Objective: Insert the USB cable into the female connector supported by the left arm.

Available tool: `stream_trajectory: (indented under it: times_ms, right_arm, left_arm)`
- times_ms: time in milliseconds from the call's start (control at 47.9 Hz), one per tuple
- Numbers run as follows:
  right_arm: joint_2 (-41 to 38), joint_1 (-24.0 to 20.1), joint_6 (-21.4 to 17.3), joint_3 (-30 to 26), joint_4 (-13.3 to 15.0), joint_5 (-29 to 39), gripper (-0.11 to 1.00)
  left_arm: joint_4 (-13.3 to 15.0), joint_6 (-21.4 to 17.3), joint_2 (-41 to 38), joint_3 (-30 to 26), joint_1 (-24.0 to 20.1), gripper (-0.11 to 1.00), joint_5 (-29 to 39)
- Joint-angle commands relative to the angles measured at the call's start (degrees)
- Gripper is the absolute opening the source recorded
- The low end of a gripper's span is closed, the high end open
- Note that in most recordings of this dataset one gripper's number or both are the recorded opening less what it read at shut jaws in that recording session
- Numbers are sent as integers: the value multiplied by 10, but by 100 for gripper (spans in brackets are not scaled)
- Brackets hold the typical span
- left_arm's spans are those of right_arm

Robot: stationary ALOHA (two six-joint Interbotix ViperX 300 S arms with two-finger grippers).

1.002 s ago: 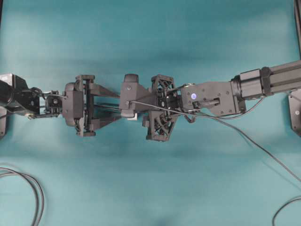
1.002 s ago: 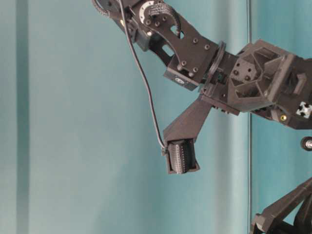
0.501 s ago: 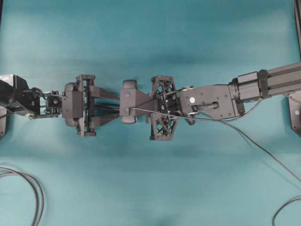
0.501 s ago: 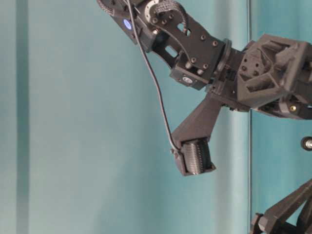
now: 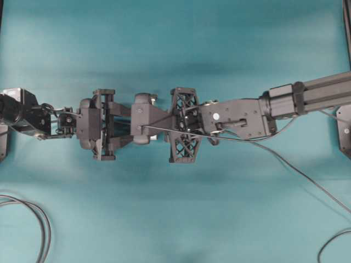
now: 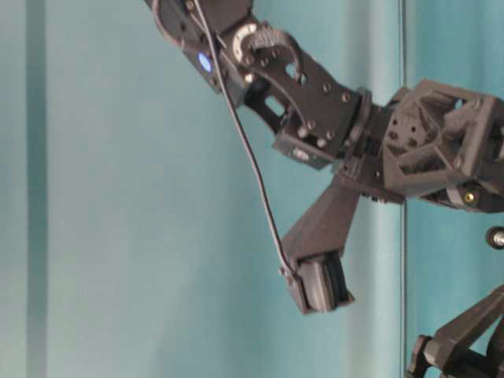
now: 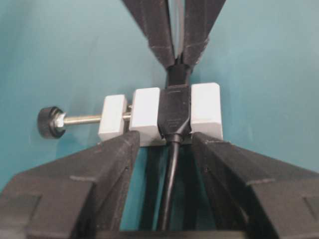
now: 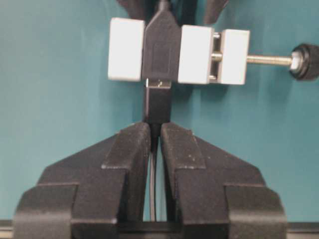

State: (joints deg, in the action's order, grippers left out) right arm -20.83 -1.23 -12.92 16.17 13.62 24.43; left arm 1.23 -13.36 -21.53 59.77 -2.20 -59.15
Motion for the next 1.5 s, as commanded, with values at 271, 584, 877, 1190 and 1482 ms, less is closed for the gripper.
stream_trajectory:
  times_ms: [271, 584, 877, 1190, 1482]
  right_arm:
    - [6, -1, 13, -55, 3, 24, 9]
    - [6, -1, 49, -81, 3, 29, 9]
    - [6, -1, 50, -83, 3, 20, 9]
    - [17, -1, 40, -55, 3, 21, 9]
    - [60, 0, 30, 7, 3, 21, 17]
  left_arm:
    - [1, 4, -1, -21, 7, 60, -4]
    - [1, 5, -4, -40, 9, 60, 11]
    - [1, 7, -11, -47, 9, 60, 16]
    - [1, 11, 11, -12, 4, 60, 35]
    - [2, 40, 56, 33, -10, 71, 41]
